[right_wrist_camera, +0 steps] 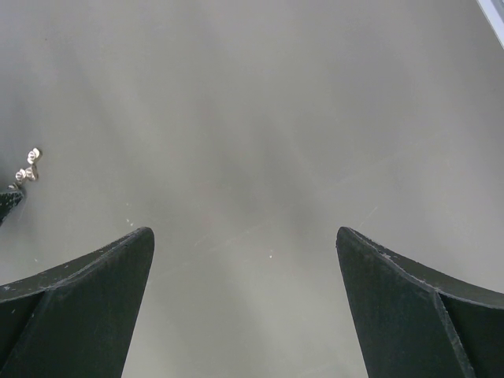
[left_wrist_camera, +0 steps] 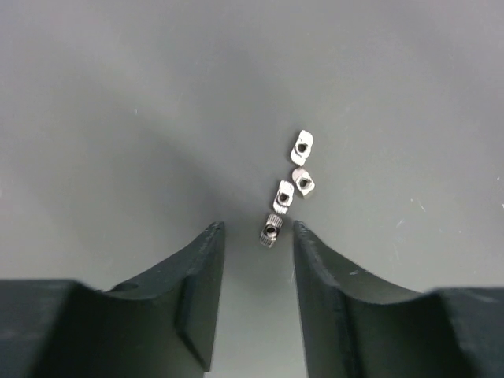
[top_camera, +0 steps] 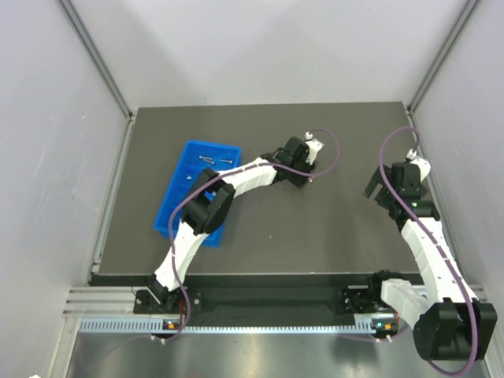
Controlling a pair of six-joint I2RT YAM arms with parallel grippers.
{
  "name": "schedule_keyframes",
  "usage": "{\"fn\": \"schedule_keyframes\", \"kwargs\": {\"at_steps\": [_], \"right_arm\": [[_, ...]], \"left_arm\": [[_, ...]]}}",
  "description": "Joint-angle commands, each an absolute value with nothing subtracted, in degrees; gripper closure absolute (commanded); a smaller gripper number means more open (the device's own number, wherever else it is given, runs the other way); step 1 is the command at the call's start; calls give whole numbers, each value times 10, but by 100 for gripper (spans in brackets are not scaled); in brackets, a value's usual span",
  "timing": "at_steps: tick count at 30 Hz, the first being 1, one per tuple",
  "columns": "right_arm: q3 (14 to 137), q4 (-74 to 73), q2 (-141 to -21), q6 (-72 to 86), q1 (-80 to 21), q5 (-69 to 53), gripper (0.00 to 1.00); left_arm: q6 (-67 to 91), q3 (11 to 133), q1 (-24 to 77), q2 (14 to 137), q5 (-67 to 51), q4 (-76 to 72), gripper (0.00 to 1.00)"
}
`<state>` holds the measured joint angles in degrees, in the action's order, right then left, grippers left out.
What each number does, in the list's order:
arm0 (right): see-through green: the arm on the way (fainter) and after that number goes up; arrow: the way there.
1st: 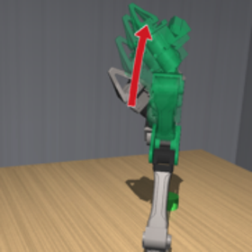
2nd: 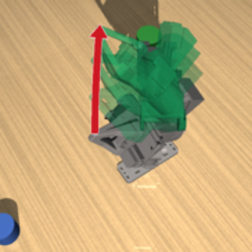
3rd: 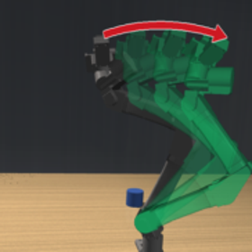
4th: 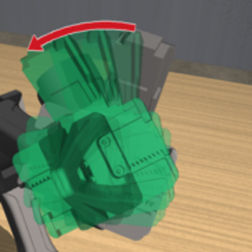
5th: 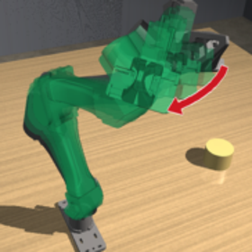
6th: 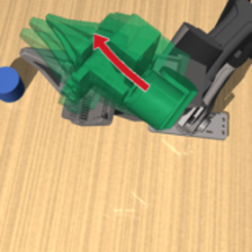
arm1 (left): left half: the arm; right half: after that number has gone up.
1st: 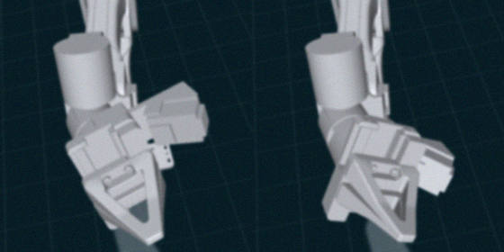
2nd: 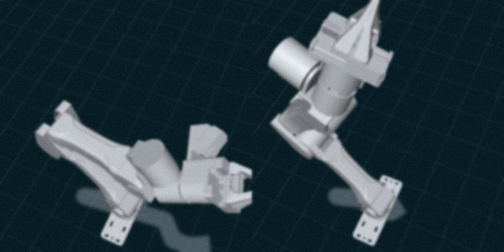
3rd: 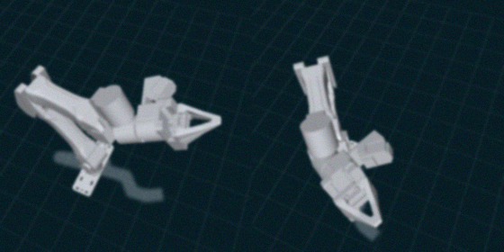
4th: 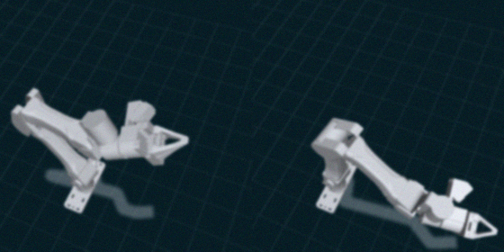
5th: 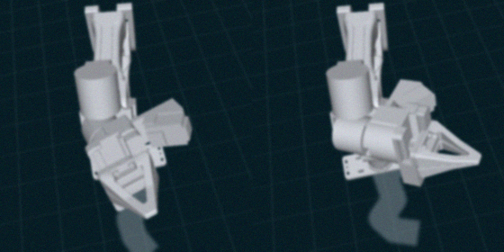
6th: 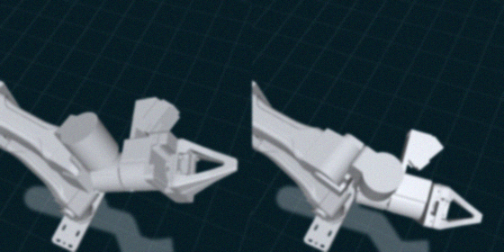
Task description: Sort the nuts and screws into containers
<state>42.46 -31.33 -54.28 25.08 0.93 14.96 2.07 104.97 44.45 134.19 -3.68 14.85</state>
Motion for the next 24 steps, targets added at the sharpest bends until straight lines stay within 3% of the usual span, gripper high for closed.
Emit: {"fn": "schedule_keyframes", "kwargs": {"at_steps": [1,5,14,22,24], "right_arm": [[440,-300,-539,247,15,161,0],[438,-304,-534,248,15,165,0],[440,-306,-535,251,15,164,0],[440,-308,-533,250,15,166,0],[440,-308,-532,250,15,165,0]], "left_arm": [[5,1068,445,1361,-52,165,57],[-10,1050,446,1352,-52,167,65],[-39,1036,451,1353,-40,169,73],[-31,1033,457,1354,-26,163,100],[-12,1024,457,1346,-18,161,100]]}}
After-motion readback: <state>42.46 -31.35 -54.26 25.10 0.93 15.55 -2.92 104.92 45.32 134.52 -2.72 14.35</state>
